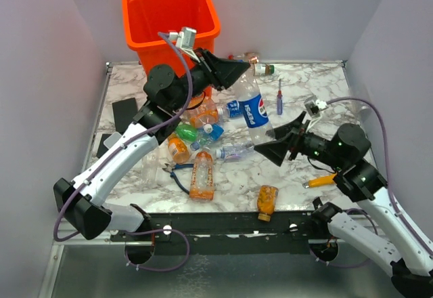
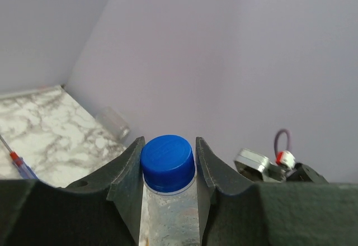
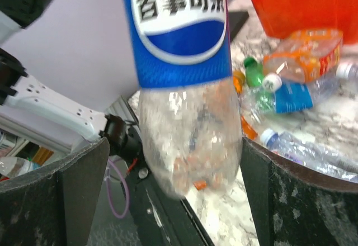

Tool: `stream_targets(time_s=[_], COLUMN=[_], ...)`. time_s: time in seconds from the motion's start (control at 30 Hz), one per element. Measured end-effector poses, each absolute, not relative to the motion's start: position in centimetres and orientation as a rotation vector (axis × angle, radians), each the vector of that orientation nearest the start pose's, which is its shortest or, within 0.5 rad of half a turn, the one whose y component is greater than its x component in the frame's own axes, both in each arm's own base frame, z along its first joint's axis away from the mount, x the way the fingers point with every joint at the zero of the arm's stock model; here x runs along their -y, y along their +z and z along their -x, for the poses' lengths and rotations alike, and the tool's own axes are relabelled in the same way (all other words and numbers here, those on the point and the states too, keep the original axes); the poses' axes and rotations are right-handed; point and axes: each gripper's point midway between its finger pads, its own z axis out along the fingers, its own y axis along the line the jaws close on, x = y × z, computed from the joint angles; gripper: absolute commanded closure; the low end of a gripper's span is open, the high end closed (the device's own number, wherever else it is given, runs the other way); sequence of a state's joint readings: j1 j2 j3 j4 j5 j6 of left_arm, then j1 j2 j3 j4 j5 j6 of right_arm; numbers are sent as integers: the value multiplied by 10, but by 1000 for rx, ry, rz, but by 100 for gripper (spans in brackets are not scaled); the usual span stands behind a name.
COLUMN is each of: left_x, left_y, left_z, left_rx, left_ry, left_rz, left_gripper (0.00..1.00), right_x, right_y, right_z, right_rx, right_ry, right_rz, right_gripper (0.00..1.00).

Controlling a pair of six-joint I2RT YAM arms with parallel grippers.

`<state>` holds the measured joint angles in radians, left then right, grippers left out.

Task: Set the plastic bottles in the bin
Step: Pick up the plastic bottle from the corner of the board, then place the plastic bottle in the trash bin.

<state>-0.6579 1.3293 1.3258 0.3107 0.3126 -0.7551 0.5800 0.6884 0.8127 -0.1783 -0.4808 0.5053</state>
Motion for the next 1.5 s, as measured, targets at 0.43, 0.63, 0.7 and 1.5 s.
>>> stream_targets(time_s=[0.43,0.63,0.7,1.5], left_x=[212,153,139,105], left_y=[554,601,618,537], left_z=[-362,-360,-355,-479], left_rx=[-1148,-943,-854,-961], left_ry=[-721,-421,-368,176], left_rz=[38,155,182,309], left_gripper=[100,100,100,1], right_x=[-191,-178,-177,-170], right_y=[354,314,300,236], right_z=[-146,-161,-164,-171], right_rx=[-1579,-1666,-1695,-1831], right_ry=[1099,1004,993,983], right_rz=[393,287,259,87], right_gripper=[0,0,1,1])
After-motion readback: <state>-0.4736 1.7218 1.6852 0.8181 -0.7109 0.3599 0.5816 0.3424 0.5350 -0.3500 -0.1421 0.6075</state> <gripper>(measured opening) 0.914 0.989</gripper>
